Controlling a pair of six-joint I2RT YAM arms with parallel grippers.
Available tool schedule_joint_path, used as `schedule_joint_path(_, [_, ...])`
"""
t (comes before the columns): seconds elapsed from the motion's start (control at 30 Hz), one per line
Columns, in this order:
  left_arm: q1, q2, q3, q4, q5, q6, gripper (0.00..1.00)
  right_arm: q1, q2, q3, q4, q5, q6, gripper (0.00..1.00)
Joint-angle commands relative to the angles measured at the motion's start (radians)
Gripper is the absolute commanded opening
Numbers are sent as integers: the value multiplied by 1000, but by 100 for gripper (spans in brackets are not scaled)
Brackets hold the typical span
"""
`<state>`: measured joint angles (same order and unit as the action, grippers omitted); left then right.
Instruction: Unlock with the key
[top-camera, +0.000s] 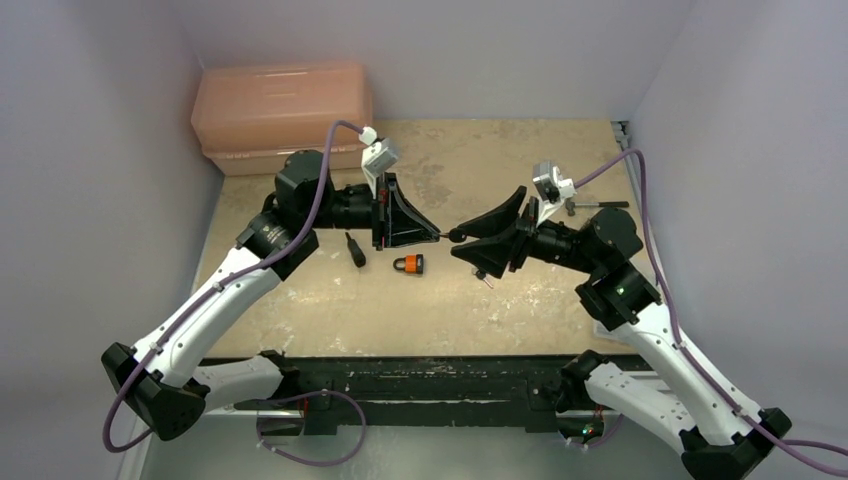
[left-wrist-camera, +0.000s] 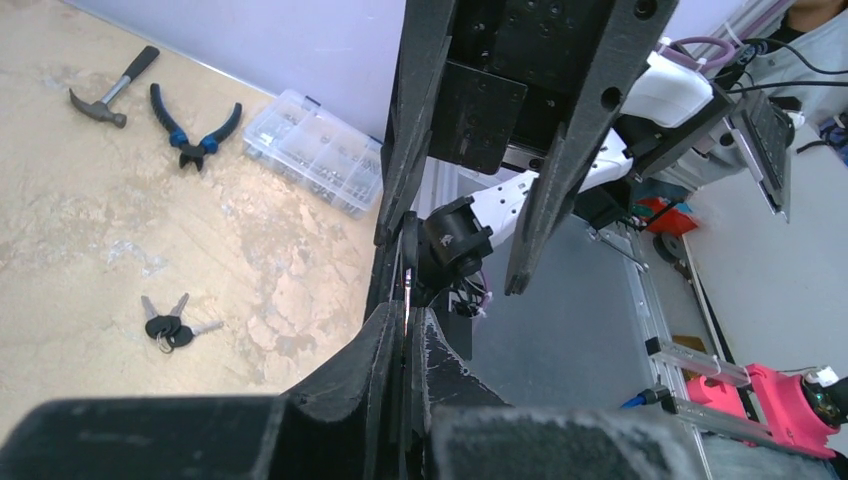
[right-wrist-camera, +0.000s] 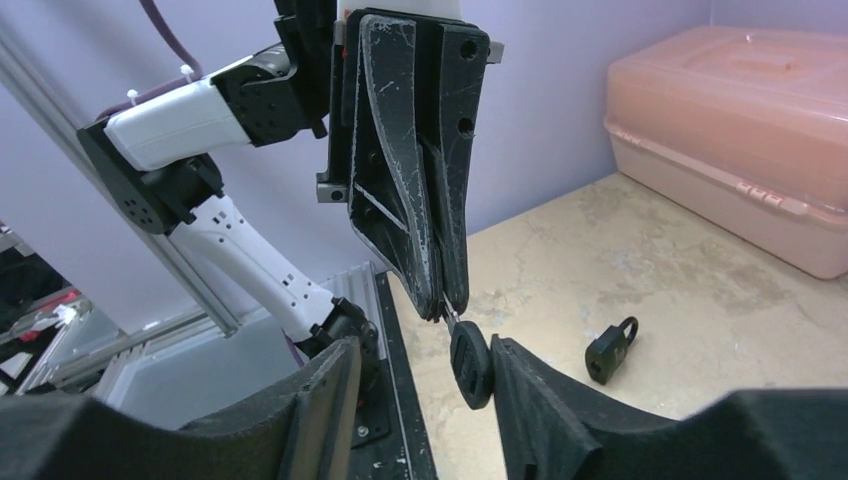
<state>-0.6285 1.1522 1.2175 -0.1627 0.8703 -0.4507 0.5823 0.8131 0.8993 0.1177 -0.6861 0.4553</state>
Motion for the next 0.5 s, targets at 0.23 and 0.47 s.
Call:
schedule_joint_path(0.23, [8,-35,6,115,58,-64,0,2,14,58,56,-70,0,45])
schedule_joint_path(0.47, [7,-31,-7,120,59,-68,0,1,26,47,111,-85,27,38])
